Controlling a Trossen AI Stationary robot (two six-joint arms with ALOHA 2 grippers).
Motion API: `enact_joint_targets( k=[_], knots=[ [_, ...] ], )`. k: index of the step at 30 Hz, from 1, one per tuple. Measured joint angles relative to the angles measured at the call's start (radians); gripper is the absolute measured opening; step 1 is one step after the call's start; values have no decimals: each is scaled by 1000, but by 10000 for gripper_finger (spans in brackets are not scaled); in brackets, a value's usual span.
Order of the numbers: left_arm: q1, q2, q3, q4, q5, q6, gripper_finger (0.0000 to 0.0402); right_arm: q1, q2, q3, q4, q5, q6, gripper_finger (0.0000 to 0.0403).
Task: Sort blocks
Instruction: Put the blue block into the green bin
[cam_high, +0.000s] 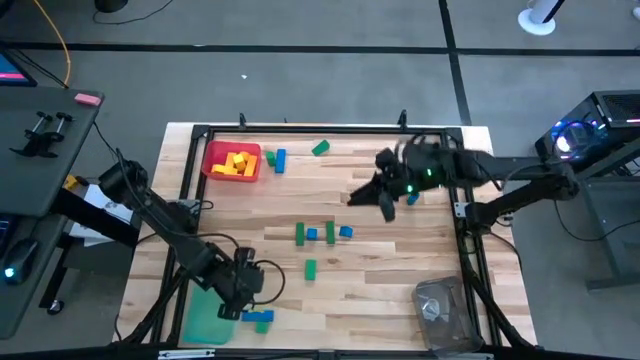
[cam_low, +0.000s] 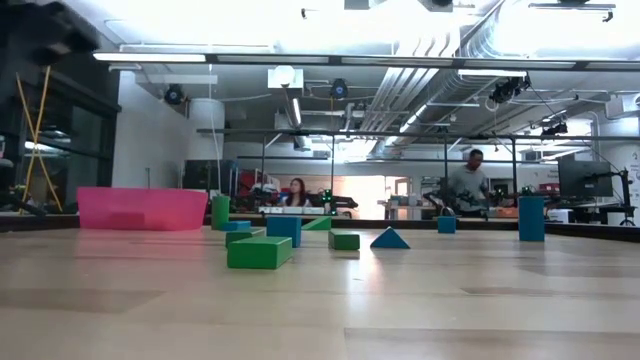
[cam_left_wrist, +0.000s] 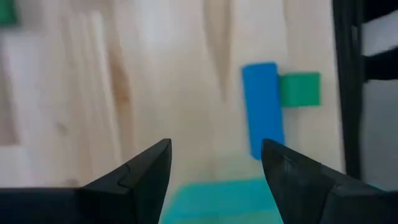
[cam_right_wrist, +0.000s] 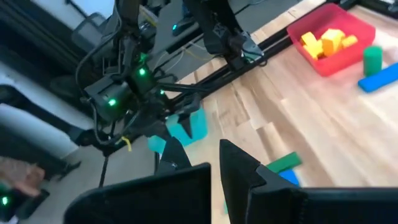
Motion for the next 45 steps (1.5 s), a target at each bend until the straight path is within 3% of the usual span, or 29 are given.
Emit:
enact_joint_targets(
  k=[5,8,11,14,20,25,31,36,45],
  knots=[
    [1,4,0,6,-55,55,232,195,16,0,6,258,174,0],
    [0,21,0,41,8,-7,232,285,32,0,8,385,264,0],
    [-23,48,8,119,67,13,232,346,59,0,7,480,332,0],
    [-45,92,46,169,49,63,232,387,92,0,8,540,375,0],
    [-55,241,149,123,24,72,232,407,147,0,8,538,397,0],
    [-56,345,232,-43,22,16,232,409,173,0,8,508,396,0],
    [-64,344,264,-93,19,-141,232,411,179,0,2,464,367,0],
    [-98,349,262,-17,31,-205,232,411,178,0,-2,441,340,0],
    [-133,386,259,-40,16,-273,232,434,178,0,-9,436,314,0]
  ],
)
